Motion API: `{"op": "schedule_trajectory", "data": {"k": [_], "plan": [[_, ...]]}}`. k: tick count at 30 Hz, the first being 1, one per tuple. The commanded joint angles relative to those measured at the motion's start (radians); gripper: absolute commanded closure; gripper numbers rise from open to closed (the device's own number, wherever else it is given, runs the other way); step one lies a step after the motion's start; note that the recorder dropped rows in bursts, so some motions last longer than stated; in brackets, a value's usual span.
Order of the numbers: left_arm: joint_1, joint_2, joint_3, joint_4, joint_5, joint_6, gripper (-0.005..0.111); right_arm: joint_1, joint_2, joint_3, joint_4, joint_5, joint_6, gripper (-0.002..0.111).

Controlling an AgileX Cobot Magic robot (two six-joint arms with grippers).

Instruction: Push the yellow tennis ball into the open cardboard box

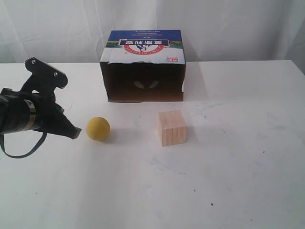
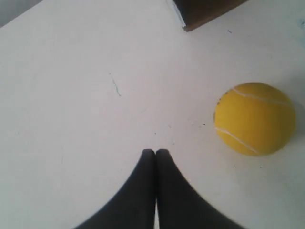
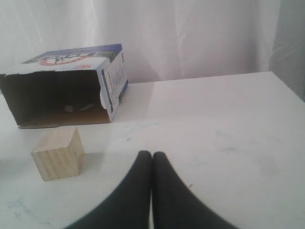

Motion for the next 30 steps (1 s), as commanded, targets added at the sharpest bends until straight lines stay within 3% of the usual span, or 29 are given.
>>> {"op": "schedule_trajectory", "data": {"k": [1, 5, 10, 15, 17, 23, 30], "plan": [[0.006, 0.046, 0.008, 0.002, -0.028, 0.003, 0.107, -0.001, -0.007, 0.004, -0.002, -0.007, -0.003, 0.108], [0.006, 0.173, -0.043, 0.002, -0.013, 0.032, 0.107, -0.001, -0.007, 0.004, -0.002, -0.007, -0.003, 0.108], [-0.025, 0.371, -0.264, 0.002, -0.163, 0.024, 0.107, -0.001, -0.007, 0.004, -0.002, -0.007, -0.003, 0.108], [-0.074, 0.329, -0.541, 0.002, -0.15, 0.026, 0.107, -0.001, -0.007, 0.004, -0.002, -0.007, -0.003, 0.108], [-0.078, 0.3, -0.581, 0.002, -0.134, 0.023, 0.107, -0.001, -0.007, 0.004, -0.002, -0.007, -0.003, 0.108], [-0.078, 0.273, -0.49, 0.002, -0.044, 0.012, 0.107, -0.001, -0.007, 0.004, -0.002, -0.007, -0.003, 0.108], [-0.078, 0.251, -0.371, 0.002, -0.057, -0.026, 0.107, -0.001, -0.007, 0.004, -0.002, -0.007, -0.003, 0.108]]}}
